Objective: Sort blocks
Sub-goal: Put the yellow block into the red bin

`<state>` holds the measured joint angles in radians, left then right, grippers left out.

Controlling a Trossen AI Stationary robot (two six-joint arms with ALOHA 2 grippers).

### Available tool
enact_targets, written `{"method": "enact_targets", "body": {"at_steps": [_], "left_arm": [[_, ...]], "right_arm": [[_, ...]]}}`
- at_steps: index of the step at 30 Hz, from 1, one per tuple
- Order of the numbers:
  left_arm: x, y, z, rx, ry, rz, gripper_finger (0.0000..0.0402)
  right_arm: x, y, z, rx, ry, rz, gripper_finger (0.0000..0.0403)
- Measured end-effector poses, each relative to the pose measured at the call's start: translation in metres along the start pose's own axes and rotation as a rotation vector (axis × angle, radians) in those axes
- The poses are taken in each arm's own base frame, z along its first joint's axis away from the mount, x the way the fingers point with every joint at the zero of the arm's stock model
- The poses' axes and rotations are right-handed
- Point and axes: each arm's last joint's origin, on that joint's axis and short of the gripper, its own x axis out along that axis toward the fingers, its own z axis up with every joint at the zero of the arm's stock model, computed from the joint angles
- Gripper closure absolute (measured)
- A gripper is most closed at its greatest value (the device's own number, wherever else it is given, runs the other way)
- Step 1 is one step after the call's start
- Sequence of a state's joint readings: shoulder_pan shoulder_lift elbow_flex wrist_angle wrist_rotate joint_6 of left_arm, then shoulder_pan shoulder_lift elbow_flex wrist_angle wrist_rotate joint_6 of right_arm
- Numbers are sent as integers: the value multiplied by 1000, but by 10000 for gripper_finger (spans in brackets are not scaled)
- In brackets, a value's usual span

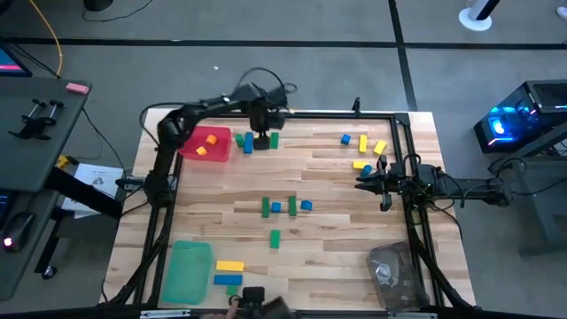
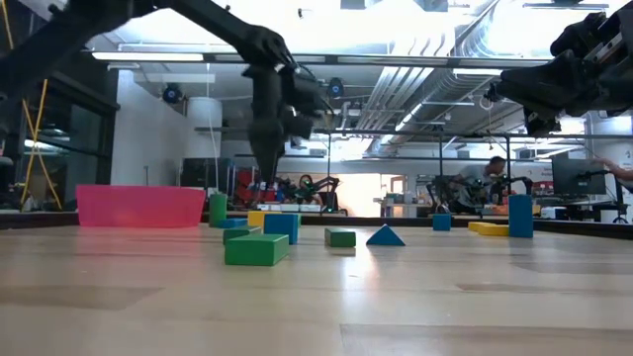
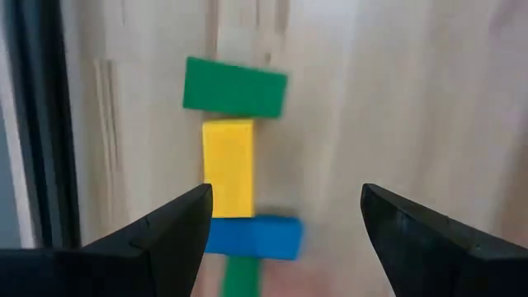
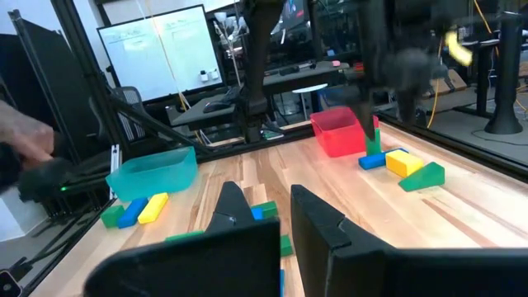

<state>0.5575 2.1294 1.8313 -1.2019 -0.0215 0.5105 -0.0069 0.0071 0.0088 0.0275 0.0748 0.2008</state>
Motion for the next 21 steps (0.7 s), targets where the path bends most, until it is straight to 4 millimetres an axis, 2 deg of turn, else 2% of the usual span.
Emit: {"method": "enact_targets", "body": {"at_steps": [3, 6, 15, 21], "left_arm": [[16, -3, 10, 50, 59, 107, 108], [21, -4, 15, 66, 37, 115, 108], [42, 4, 16, 73, 86, 129, 108], [64, 6, 16, 35, 155, 137, 108]], "right_arm": [[0, 0, 0, 0, 0, 0, 402], [0, 0, 0, 0, 0, 0, 402], [0, 0, 0, 0, 0, 0, 402], [0, 0, 0, 0, 0, 0, 402]]}}
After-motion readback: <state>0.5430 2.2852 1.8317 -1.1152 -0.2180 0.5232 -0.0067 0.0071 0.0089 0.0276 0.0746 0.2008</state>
